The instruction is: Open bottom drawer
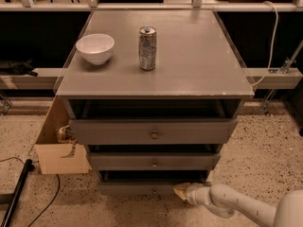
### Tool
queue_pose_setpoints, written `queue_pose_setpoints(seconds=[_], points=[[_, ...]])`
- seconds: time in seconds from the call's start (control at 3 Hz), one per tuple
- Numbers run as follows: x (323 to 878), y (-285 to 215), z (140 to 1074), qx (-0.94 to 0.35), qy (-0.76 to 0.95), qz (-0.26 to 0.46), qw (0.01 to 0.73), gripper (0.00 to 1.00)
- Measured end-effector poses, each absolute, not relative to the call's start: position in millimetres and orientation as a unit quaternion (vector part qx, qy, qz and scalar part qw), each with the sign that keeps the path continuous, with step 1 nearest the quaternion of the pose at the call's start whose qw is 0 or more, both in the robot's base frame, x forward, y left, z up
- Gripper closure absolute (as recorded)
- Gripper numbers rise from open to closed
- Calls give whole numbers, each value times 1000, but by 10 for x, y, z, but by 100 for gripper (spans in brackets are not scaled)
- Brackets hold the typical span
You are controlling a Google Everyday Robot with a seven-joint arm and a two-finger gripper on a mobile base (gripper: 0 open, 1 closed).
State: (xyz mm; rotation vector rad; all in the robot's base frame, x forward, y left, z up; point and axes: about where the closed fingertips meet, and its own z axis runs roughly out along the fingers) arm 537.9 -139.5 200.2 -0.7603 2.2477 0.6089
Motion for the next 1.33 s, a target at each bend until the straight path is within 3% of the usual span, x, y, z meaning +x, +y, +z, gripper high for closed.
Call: queue_pose_setpoints(seconds=[1.33], points=[[5703,-1401,2434,-321,855,191,361,100]])
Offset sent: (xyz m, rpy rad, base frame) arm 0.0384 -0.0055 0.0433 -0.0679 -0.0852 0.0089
